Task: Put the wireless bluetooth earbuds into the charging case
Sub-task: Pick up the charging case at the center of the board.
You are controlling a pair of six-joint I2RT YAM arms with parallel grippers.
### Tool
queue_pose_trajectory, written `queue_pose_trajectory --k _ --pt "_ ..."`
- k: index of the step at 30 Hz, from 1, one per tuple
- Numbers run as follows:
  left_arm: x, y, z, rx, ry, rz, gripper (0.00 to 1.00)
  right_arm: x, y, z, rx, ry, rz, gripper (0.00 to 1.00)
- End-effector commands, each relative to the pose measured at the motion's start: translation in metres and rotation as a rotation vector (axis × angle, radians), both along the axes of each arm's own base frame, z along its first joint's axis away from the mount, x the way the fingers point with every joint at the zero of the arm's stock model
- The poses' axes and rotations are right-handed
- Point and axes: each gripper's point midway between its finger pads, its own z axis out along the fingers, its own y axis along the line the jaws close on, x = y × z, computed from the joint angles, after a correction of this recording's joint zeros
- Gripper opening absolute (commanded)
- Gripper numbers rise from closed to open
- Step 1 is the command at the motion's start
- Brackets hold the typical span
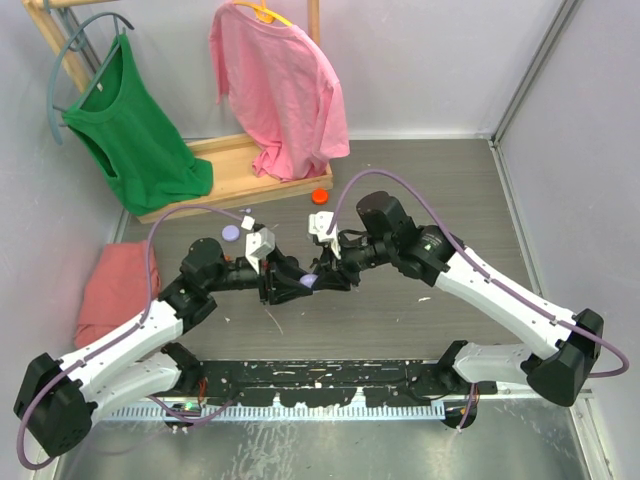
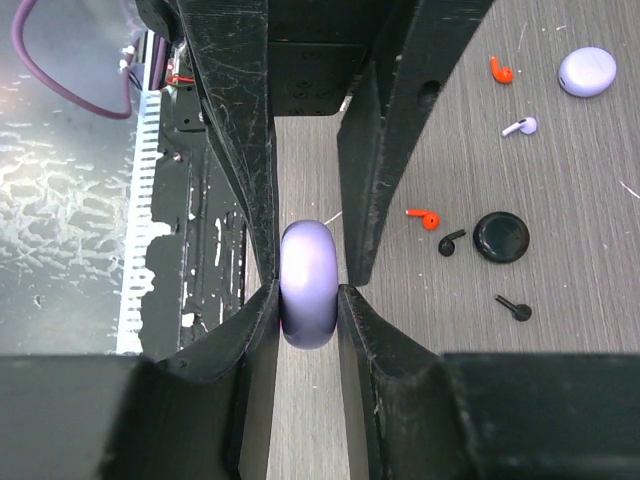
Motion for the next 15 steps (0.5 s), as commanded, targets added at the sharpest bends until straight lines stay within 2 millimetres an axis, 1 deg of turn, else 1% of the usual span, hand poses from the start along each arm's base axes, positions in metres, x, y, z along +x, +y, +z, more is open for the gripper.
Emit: queue_pose_trajectory --k 1,4,6,8,10,15 --pt "-0.003 -0.001 0.018 -0.066 -0.093 -0.031 0.35 0.003 0.005 0.023 0.037 -0.068 0.006 0.01" --pt "-0.004 -0.001 0.017 -0.068 -0.098 -0.034 0.29 0.001 0.005 0.025 0.042 -0.073 0.01 0.01" --pt "-0.004 0.0 0.015 -0.069 -0.099 -0.033 0.28 0.0 0.005 0.027 0.05 -0.077 0.012 0.01" --pt "-0.003 0.0 0.015 -0.072 -0.1 -0.026 0.34 0.0 0.005 0.03 0.065 -0.085 0.011 0.01" --pt "-0.003 0.0 0.013 -0.077 -0.098 -0.021 0.37 -0.001 0.005 0.032 0.074 -0.088 0.011 0.01" --pt "-0.003 0.002 0.014 -0.086 -0.109 -0.003 0.39 -0.003 0.003 0.036 0.09 -0.094 0.014 0.01"
